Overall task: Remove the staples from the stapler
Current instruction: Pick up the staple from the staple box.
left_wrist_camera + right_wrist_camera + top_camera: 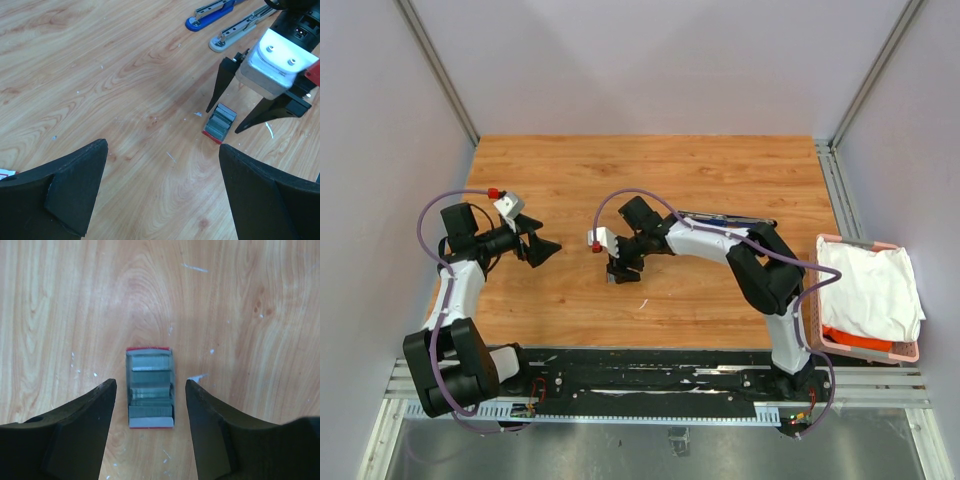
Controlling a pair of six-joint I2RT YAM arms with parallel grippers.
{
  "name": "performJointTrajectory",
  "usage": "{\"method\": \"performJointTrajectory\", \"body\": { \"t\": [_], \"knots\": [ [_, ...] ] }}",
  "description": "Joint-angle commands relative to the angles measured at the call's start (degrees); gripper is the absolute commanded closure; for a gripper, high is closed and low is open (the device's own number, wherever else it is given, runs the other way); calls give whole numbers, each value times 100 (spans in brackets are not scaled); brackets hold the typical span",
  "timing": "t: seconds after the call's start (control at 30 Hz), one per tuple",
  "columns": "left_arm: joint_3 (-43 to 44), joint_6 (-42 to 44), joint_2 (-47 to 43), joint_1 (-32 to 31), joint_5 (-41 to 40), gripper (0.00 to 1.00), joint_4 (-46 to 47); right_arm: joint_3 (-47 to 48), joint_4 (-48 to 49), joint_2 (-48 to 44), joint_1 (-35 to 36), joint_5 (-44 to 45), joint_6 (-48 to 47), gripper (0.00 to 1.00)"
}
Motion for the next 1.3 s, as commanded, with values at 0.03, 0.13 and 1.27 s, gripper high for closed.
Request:
{"method": "performJointTrajectory", "body": {
  "t": [0.03, 0.13, 1.27],
  "knots": [
    [-57, 59, 43, 36, 100, 2, 48, 225, -237, 75, 267, 62, 64, 41],
    [-56, 77, 40, 31, 110, 2, 25, 236, -276, 119, 282, 128, 37, 43],
    [-20, 297, 105, 31, 299, 2, -182, 431, -549, 210, 280, 625, -87, 53]
  ]
}}
